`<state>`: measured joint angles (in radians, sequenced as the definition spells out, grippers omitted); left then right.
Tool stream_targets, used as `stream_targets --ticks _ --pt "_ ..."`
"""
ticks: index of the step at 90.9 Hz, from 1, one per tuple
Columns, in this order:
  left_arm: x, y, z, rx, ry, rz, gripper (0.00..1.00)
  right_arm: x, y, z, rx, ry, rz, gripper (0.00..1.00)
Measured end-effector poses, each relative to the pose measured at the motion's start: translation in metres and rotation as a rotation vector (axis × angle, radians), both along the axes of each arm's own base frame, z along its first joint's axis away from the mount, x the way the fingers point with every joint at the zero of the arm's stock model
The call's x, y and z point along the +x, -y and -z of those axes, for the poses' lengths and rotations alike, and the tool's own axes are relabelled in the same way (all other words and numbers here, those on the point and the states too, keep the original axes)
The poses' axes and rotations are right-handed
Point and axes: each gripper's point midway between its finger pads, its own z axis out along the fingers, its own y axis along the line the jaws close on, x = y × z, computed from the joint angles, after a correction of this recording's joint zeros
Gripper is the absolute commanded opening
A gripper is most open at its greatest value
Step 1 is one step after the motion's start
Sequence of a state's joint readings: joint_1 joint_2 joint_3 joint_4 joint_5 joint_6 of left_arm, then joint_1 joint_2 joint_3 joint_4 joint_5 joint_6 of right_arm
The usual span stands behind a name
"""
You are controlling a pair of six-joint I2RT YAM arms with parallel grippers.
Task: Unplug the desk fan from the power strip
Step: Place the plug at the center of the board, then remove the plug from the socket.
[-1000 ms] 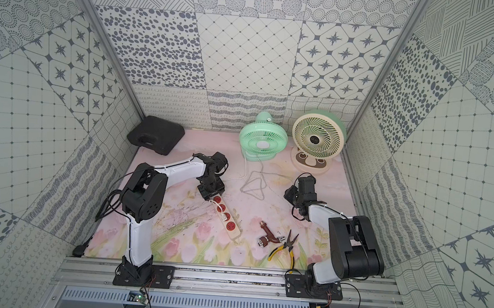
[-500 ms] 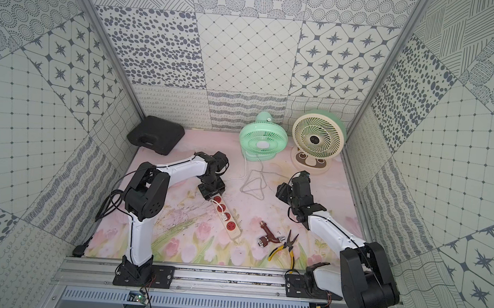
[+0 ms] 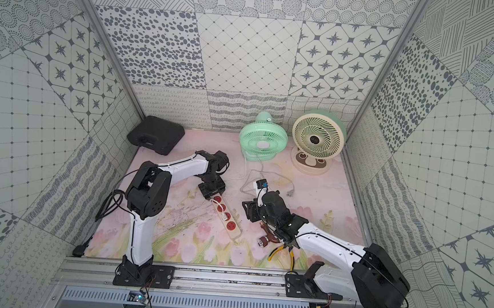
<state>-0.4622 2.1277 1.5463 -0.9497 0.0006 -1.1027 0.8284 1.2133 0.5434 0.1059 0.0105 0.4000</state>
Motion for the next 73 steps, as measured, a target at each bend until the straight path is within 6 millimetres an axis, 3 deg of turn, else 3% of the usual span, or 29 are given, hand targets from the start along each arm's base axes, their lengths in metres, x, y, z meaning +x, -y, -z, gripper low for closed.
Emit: stream_targets --ticks 15,30,54,73 --pt "0.0 0.0 0.0 0.001 -0.002 0.002 0.0 -0.025 -0.037 0.013 -0.047 -0.001 -0.145 0.55" --pt "0.0 0.0 0.0 0.0 0.0 0.003 0.0 -0.039 -0.061 0.024 -0.079 0.001 -0.221 0.54" --pt "0.0 0.0 0.0 0.0 0.001 0.003 0.0 -0.033 -0.084 0.041 -0.13 -0.015 -0.232 0.49" --pt "0.0 0.0 0.0 0.0 0.001 0.003 0.0 -0.025 -0.091 0.056 -0.189 -0.009 -0.207 0.37"
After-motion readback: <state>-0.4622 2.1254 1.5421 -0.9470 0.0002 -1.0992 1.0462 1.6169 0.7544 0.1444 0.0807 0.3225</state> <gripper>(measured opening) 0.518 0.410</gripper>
